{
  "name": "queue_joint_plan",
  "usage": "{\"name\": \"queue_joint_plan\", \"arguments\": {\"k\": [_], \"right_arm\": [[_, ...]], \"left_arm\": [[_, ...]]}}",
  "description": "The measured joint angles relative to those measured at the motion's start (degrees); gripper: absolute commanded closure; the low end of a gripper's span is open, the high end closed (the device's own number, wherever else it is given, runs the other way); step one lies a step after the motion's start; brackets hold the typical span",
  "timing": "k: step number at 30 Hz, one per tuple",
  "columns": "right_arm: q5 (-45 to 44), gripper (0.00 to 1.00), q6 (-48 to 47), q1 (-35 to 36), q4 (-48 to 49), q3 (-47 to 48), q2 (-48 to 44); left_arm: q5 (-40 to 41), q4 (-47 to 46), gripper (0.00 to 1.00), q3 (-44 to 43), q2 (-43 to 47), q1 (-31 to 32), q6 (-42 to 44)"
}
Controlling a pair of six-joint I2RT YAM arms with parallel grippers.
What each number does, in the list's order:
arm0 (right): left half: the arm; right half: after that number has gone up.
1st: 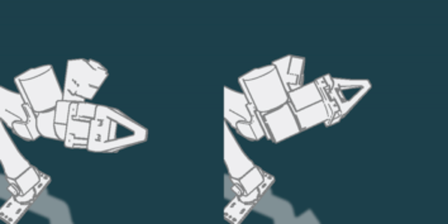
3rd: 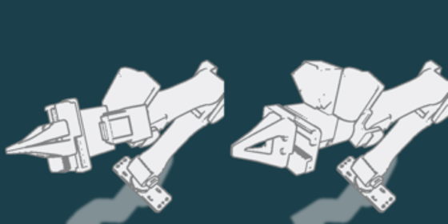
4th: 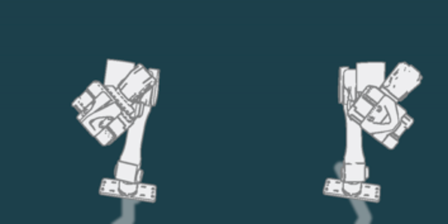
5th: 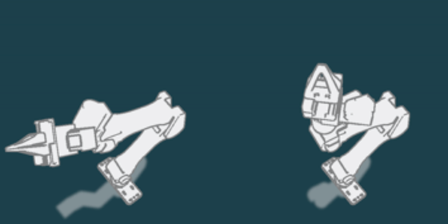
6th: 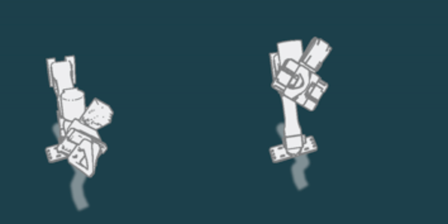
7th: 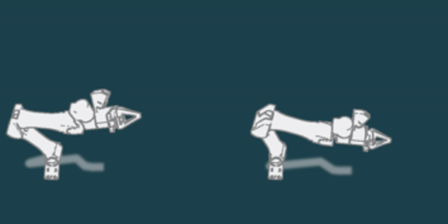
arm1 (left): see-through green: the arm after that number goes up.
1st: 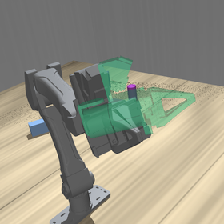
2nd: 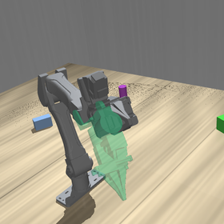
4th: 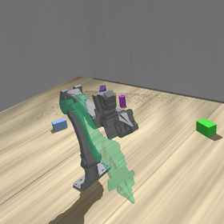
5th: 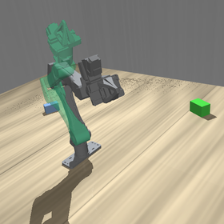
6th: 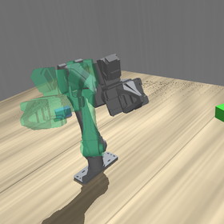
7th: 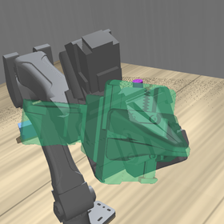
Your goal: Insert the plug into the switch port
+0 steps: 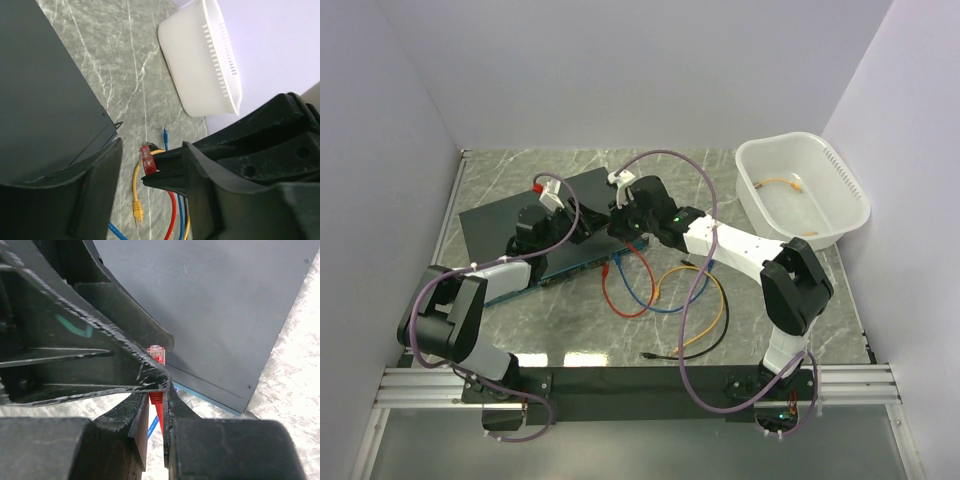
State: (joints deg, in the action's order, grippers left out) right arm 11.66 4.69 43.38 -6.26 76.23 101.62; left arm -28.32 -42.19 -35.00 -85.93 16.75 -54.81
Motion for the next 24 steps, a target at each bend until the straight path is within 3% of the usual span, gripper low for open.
{"name": "queue_joint_plan", "arguments": {"k": [4, 10, 13, 15, 16, 17, 19, 20, 21, 24], "right_arm": [[0.0, 1.00, 0.4, 0.2, 2.0, -1.3, -0.6], [0.1, 1.00, 1.6, 0.5, 6.1, -4.6, -3.0], [-0.2, 1.00, 1.8, 0.5, 6.7, -5.0, -3.0], [-0.4, 1.00, 1.9, 0.5, 7.1, -5.5, -3.1], [-0.5, 0.93, 1.9, 0.5, 7.5, -5.7, -3.2], [-0.6, 0.71, 1.9, 0.5, 8.0, -6.2, -3.3], [-0.9, 0.55, 2.6, 0.5, 9.2, -7.4, -4.0], [-0.9, 0.40, 3.1, 0.6, 9.6, -8.2, -4.7], [-1.0, 0.36, 3.4, 0.7, 10.0, -9.0, -5.5], [-1.3, 0.34, 3.5, 1.1, 10.4, -10.5, -7.8]], "left_arm": [[1.6, 0.1, 0.51, 0.0, -0.2, 0.6, -1.0], [2.7, 0.0, 0.77, 0.0, -0.3, 1.5, -3.3], [2.9, 0.0, 0.99, -0.5, -0.3, 2.0, -3.8], [3.4, 0.2, 0.99, -0.5, -0.3, 2.3, -4.0], [3.6, 0.4, 0.99, -0.5, -0.3, 2.4, -4.3], [3.8, 0.5, 0.99, -0.6, -0.3, 2.5, -4.4], [4.2, 0.8, 1.00, -0.6, -0.3, 2.6, -4.5], [4.4, 0.9, 1.00, -0.6, -0.3, 2.7, -4.5], [4.7, 1.0, 1.00, -0.6, -0.3, 2.8, -4.7], [5.0, 1.0, 1.00, -0.6, -0.1, 2.8, -4.9]]}}
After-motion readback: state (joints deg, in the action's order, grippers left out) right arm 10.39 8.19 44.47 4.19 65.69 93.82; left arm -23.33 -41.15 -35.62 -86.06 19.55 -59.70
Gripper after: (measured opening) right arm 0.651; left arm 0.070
